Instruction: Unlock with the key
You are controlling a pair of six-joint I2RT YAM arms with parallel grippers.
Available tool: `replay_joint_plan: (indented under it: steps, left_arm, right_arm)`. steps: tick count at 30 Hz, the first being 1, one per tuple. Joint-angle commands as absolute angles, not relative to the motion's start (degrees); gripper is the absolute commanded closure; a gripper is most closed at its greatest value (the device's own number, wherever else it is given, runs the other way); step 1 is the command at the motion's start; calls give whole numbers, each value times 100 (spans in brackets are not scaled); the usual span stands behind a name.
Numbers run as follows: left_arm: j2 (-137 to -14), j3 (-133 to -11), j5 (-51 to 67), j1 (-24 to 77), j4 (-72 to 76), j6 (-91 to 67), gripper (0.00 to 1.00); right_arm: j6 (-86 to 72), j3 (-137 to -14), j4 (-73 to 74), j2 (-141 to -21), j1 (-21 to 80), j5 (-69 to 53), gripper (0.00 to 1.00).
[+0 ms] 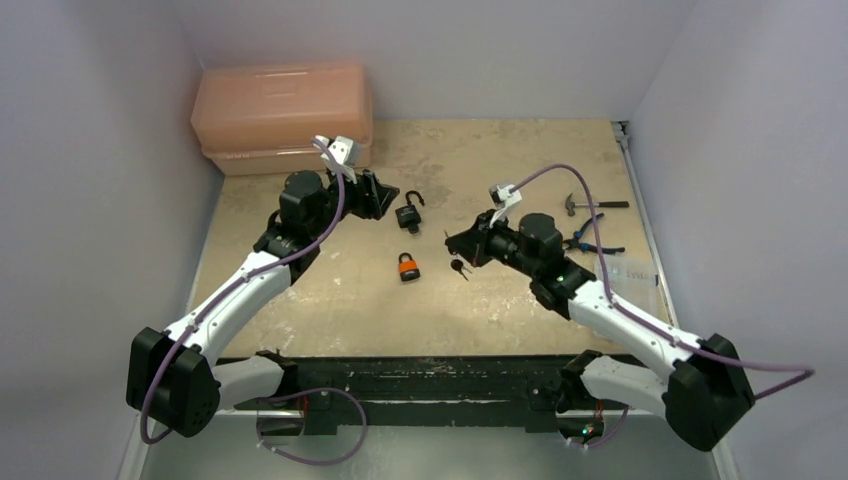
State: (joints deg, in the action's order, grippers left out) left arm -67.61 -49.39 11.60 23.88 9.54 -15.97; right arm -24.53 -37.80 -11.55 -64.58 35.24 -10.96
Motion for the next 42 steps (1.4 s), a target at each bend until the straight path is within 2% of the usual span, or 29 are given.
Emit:
replay_joint_plan:
  steps: [1,8,17,29,42]
  left_arm:
    - [-6743,-4961,2125,2561,1827,-2063,43]
    - [-6684,-4902,3603,2613,2973,-3748,46]
    - [-6025,-4797,3872,2787,3264,-4540,49]
    - [-5862,-4622,4264,3480,3764,-4406,51]
    - [-5880,-4672,4134,3809,3653,-4210,63]
  right_arm:
    - [-2296,-3465,-2739,-5699,3524,-2482,100]
    - [-2356,-3852,-2481,-5282,3520,-3546,100]
    - [-2791,-4135,-2656,-4999,3520,-3747,100]
    - [-3403,-4359,-3038,-5032,3524,-4183,100]
    - [-3671,-4425,-3147,-4977,3524,-4332,100]
